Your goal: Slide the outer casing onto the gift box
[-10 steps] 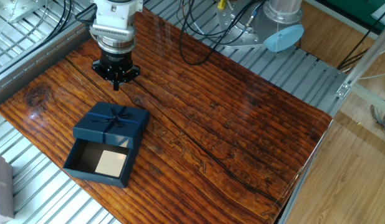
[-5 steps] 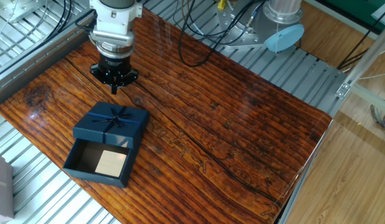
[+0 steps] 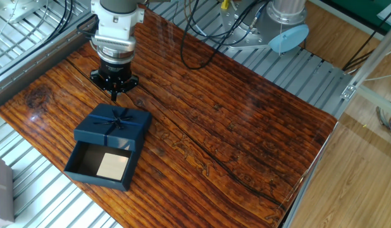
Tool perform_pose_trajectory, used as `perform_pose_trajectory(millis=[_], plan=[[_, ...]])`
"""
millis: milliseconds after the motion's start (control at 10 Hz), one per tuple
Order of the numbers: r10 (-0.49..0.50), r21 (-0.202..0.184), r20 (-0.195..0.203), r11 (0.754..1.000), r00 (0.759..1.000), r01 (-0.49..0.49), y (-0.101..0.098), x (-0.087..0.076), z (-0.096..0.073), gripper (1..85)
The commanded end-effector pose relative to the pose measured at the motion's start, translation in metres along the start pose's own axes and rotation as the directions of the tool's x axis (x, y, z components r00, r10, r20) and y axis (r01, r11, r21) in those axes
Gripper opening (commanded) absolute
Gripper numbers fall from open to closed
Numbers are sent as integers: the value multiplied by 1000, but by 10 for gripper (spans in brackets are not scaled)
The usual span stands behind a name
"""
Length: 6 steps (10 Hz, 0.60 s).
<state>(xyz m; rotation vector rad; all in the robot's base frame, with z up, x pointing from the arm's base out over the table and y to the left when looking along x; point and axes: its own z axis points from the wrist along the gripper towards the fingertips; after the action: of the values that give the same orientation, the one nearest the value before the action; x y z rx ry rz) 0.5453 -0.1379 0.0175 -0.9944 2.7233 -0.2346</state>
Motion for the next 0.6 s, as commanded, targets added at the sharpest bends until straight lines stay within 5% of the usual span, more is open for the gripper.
perform_pose_trajectory(millis=[0, 500], plan=[[23, -2, 40, 1000, 999, -23, -1, -12, 3, 10], [50, -12, 97, 999, 994, -49, -3, -39, -2, 10]])
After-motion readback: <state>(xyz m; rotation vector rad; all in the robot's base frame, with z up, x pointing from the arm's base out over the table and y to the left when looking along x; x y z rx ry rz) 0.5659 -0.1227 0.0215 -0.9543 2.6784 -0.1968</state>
